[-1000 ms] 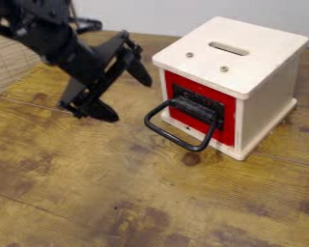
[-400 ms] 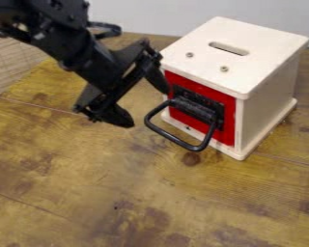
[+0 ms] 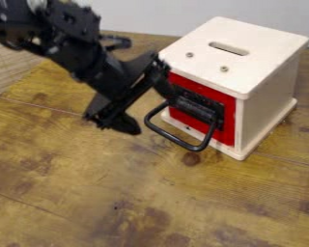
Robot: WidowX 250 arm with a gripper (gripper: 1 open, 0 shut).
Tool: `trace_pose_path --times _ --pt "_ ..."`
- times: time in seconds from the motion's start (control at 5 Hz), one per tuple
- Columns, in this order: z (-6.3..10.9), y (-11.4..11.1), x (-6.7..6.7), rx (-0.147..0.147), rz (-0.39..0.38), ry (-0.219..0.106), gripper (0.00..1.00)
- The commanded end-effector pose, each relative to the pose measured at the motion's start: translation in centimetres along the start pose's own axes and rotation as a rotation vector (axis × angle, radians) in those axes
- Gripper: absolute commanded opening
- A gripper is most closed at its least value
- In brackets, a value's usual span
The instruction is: Open the drawer
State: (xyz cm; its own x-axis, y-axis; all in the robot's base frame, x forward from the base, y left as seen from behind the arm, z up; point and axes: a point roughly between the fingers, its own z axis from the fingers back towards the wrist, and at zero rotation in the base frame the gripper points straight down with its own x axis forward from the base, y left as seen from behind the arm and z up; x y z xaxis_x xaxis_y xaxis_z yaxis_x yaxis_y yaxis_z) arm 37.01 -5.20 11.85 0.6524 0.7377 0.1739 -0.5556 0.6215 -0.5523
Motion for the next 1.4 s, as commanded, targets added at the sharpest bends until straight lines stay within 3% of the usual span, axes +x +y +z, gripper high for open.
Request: trace_pose_path --times 0.0,0.2,0.6,0.8,1.2 --pt "0.7 -0.8 0.0 -0.037 -0.017 -0.037 1.0" --pt "0.4 -0.2 0.3 -0.026 -0.002 -0.05 1.0" --pt "-0.5 -1.0 -0.5 -0.044 -0.12 0.027 1.0" --pt "-1.4 -0.4 -0.5 -0.023 -0.046 -0.018 1.0" --pt "-4.2 1.4 -1.9 0.007 0.013 -0.065 1.0"
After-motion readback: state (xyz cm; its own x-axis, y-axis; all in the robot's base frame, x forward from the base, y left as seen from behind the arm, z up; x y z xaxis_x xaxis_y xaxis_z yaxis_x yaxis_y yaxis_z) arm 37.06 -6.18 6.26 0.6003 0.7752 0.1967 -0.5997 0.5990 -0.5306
